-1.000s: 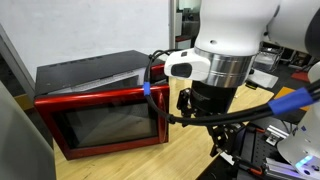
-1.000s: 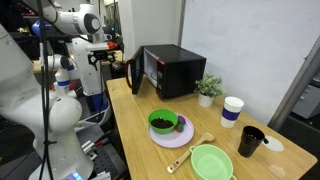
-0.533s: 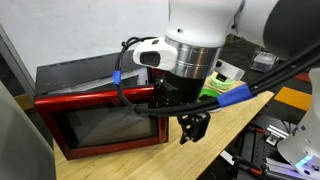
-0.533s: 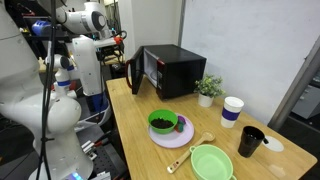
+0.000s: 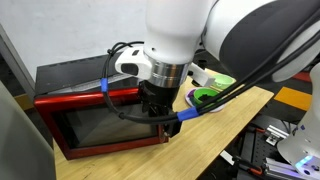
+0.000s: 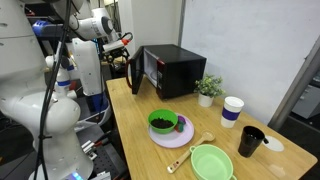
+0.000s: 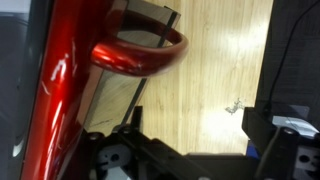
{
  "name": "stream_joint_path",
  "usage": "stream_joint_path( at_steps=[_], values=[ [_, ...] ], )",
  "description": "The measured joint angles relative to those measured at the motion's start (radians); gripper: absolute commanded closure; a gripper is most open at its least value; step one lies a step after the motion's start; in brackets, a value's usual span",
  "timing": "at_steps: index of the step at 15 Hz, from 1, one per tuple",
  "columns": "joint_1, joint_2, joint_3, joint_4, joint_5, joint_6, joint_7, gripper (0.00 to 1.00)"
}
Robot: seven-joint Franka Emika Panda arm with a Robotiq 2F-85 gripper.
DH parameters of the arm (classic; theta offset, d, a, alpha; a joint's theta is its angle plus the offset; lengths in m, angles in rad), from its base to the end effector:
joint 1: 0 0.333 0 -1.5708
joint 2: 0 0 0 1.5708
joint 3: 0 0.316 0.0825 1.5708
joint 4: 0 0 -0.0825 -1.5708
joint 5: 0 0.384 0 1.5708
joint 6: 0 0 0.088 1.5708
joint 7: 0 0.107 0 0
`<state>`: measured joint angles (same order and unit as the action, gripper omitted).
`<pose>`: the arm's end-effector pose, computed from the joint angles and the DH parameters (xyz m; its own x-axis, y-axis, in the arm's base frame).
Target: Remove the light green bowl from the microwave and put it on the table
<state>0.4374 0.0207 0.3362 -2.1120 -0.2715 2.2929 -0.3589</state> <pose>0.4068 0.3881 0.4221 0.2646 0.9628 0.0549 0.9283 -0.2697 0.2561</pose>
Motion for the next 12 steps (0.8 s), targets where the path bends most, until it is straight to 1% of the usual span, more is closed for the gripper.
stream_joint_path(
  at_steps=[5, 10, 12],
  values=[
    [0.000, 0.073, 0.000, 0.008, -0.163, 0.050, 0.097, 0.00],
    [0.000, 0.096, -0.004, 0.010, -0.357, 0.062, 0.203, 0.00],
    [-0.001, 0.097, -0.014, 0.010, -0.417, 0.062, 0.240, 0.00]
  ],
)
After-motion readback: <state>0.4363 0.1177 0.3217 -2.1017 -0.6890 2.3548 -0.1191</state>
